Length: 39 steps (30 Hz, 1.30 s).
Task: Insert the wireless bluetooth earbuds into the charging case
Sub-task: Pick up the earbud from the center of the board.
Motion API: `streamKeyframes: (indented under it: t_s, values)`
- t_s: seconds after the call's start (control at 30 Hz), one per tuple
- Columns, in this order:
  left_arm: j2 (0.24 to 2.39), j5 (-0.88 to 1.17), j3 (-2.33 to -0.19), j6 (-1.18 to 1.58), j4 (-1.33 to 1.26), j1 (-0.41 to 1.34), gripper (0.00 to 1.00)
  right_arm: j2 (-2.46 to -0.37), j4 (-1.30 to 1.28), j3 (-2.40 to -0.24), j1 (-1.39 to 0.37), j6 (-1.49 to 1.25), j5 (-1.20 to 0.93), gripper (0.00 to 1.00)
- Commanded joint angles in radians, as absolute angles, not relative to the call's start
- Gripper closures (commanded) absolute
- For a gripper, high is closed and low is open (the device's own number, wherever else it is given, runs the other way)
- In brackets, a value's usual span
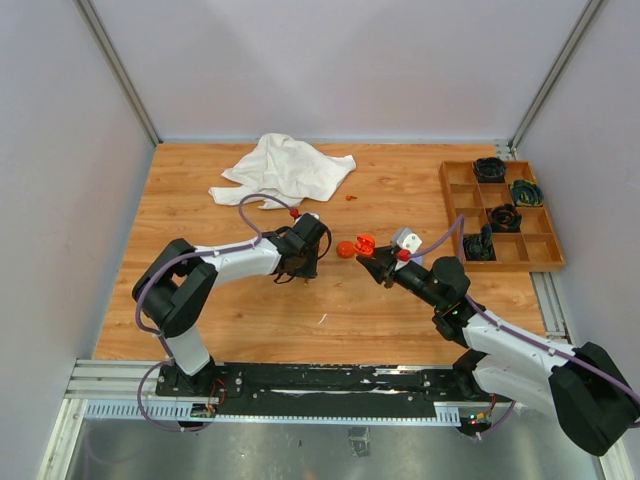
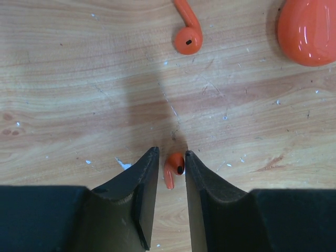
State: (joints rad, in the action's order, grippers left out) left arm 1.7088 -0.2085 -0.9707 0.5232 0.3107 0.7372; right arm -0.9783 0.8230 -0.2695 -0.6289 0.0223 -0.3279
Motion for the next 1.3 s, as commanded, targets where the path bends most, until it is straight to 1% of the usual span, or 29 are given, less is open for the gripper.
streamKeyframes:
  t_s: [0.0, 0.13, 0.53, 0.73, 0.97, 1.27]
  values:
    - [1.751, -0.244, -1.003, 0.505, 0.363, 0.75, 0.68, -0.957, 0.829, -0.27, -0.642, 0.026, -0.313, 0.94]
    - [1.757, -0.253, -1.013, 0.507, 0.39, 0.757, 0.69, -0.954, 0.828, -0.27, -0.642, 0.026, -0.313, 0.94]
    - [1.771, -0.248, -1.03, 0.51, 0.423, 0.781, 0.68, -0.956, 0.83, -0.27, -0.643, 0.026, -0.313, 0.94]
    - [1.771, -0.253, -1.034, 0.505, 0.423, 0.782, 0.73, -0.955, 0.828, -0.27, -0.642, 0.028, -0.313, 0.94]
    - [1.691, -0.286, -1.013, 0.511, 0.401, 0.789, 0.74, -0.957, 0.83, -0.272, -0.642, 0.027, -0.316, 0.95]
    - [1.522, -0.379, -1.023, 0.49, 0.364, 0.835, 0.75, -0.96, 0.838, -0.277, -0.642, 0.025, -0.323, 0.95]
